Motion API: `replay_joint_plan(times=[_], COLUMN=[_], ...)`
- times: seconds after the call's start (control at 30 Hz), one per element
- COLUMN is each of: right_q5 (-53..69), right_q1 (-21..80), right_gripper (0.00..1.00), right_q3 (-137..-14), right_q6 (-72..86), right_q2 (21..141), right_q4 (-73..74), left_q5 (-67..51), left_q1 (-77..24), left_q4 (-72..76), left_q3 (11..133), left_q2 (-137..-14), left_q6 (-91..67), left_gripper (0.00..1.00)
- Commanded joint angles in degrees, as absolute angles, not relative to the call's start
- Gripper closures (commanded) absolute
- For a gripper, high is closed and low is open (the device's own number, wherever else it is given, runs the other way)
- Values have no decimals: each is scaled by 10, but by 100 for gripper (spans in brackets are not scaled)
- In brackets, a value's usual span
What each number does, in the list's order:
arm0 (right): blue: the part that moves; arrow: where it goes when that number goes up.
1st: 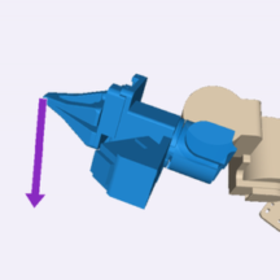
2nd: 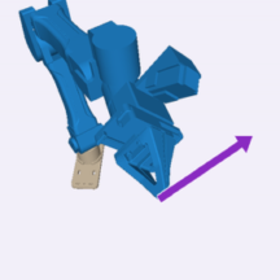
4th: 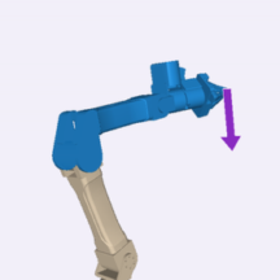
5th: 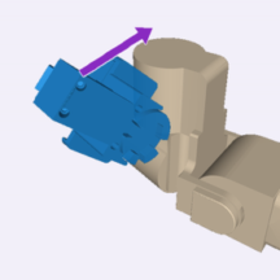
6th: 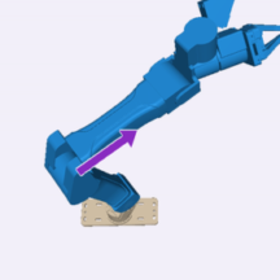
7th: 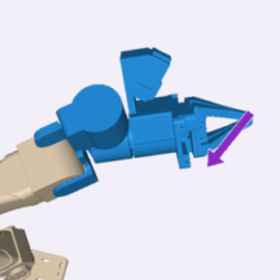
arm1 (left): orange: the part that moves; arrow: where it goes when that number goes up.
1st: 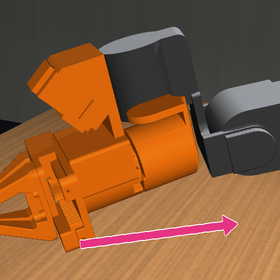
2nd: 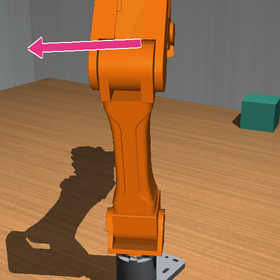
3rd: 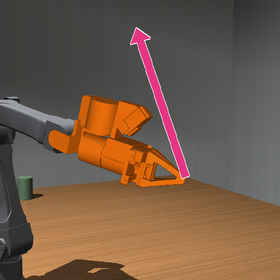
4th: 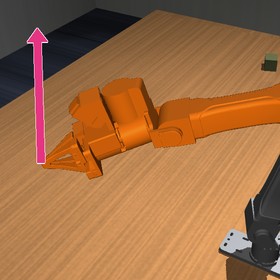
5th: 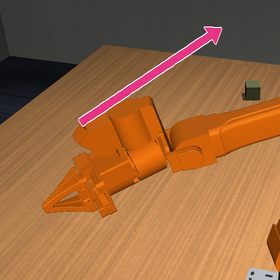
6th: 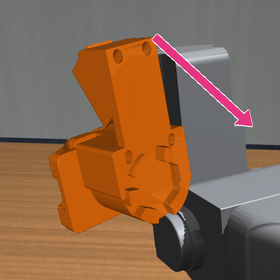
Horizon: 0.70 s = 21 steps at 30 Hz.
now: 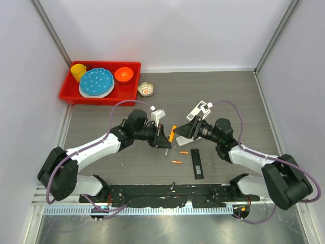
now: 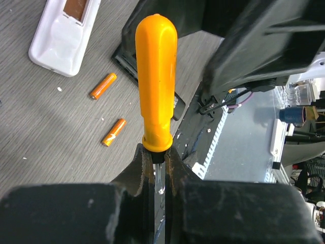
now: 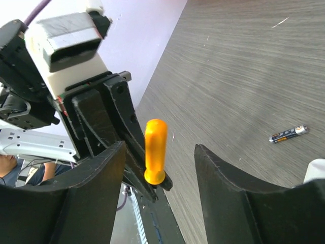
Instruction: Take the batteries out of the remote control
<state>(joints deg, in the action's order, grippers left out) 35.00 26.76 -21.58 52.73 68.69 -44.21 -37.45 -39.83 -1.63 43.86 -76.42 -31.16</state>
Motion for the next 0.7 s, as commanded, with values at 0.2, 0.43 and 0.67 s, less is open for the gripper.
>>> replay_joint_plan(times=[0.2, 0.43, 0.67], right_q5=[367, 360, 298], right_q1=[290, 292, 293], right_gripper=[56, 99, 99], right_q3=[-239, -230, -220], right_q6=[561, 562, 513], right_q2=[746, 730, 666], right_q4=[-545, -564, -488], left_q5=[-421, -417, -371], left_q1=[-400, -399, -399], left_q4=[-12, -33, -48], left_q3=[468, 479, 483], left_q2=[-766, -770, -759], left_q6=[-309, -296, -288], left_gripper=[100, 100, 45])
